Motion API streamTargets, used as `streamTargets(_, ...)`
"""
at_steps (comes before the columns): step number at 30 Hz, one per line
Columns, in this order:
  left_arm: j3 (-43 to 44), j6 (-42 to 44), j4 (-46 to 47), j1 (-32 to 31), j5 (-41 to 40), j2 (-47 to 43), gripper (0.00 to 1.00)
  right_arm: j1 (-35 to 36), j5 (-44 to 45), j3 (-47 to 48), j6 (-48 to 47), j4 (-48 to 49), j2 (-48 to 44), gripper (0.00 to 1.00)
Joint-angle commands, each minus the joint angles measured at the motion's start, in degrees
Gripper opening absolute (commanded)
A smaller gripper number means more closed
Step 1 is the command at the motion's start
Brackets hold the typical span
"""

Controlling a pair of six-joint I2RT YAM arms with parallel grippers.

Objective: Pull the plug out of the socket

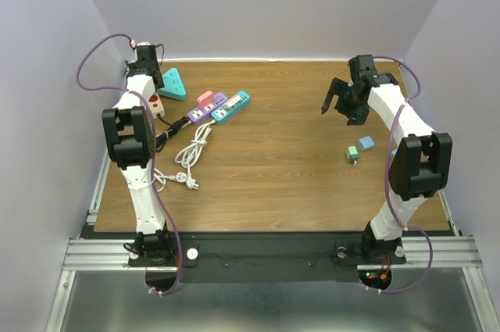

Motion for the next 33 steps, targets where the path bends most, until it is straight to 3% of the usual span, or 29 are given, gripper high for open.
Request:
streamTargets(1,2.8,-3.1,0.6,1.6,4.3,-0.9,0.52,1.7,-1.3,0.0,-0.7,1.8,-3.0,1.0)
streamTargets(3,2.8,-3.9,0.6,2.3,4.5,-0.7,0.57,2.0,-1.4,-0.1,-0.6,1.8,-3.1,1.0)
streamTargets(6,3.0,-4.4,0.5,2.6,3.1,-1.1,0.76,2.4,-1.5,-0.3,-0.7,1.8,-2.9,1.0)
streamTargets(8,3.8,-4.8,0.3,3.0,2.5,-1.9,0.79,2.5,-1.6,-0.3,-0.7,1.8,-2.7,1.0)
streamTargets(9,4.8,-5.2,0.1,3.0,1.9,-2.7,0.94,2.6,-1.7,-0.2,-0.7,1.8,-2.4,1.0)
streamTargets(11,5.7,-5.3,-0.1,3.0,0.9,-3.7,0.99,2.9,-1.8,0.0,-0.7,1.8,-2.2,1.0)
streamTargets(16,8.3,-6.3,-2.2,3.1,-1.7,-6.8,0.99,3.6,-2.2,0.7,-0.9,1.8,-1.3,1.0)
streamTargets(22,6.6,-8.2,-5.9,1.9,5.1,-12.8,0.98,5.0,-5.8,1.9,-2.1,2.1,-0.3,1.0)
streamTargets(28,-3.0,-9.7,-5.7,-2.7,16.8,-24.7,0.86,10.6,-11.4,5.0,-2.4,3.5,1.2,1.0)
streamTargets(29,-4.5,-9.8,-5.3,-3.2,22.7,-26.0,0.76,12.6,-11.5,5.7,-2.3,3.5,2.0,1.0)
streamTargets(33,-12.4,-9.5,-7.3,-11.2,23.8,-31.4,0.67,14.8,-12.4,6.0,-0.4,4.3,3.0,1.0)
